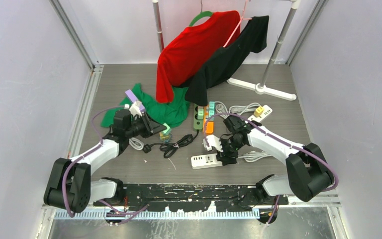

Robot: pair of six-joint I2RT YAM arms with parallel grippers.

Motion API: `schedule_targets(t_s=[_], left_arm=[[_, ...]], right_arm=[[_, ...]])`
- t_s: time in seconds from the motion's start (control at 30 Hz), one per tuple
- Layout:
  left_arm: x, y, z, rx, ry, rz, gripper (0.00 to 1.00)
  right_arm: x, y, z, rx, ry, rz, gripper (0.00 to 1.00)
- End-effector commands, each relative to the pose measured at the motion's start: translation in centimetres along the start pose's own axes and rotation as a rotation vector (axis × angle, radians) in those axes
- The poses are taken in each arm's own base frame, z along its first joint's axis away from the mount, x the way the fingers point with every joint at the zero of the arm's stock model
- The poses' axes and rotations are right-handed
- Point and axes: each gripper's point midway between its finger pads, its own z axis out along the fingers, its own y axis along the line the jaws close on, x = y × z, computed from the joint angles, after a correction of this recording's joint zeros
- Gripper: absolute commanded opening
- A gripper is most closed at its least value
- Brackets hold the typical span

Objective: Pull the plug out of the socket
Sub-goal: Place the plug at the center of the board.

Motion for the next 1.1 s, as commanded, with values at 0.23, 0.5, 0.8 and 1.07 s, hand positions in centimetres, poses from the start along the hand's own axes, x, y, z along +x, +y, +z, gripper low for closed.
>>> schedule_targets(t_s=[0.23,0.5,0.8,1.07], left_arm=[[-1.0,-0.6,0.2,0.008,0.004,0.042,0.09],[-0.9,-0.1,0.5,-0.005,0.011,0.048,0.15],[-1.1,0.2,0.5,-0.019,0.004,0.048,0.20],[-1.5,0.9,0.1,-0.051,-0.019,0.047,0.23]], right_arm=[[-0.5,0.1,-0.2,-0.009,-0.022,0.008,0.18],[-0.6,0.1,-0.3,-0.008,-0.023,0.008,0.18],[-0.6,0.0,-0.3,-0.007,-0.023,0.007,0.18],[-0.5,0.1,-0.2,-0.010,-0.022,0.009,0.18]])
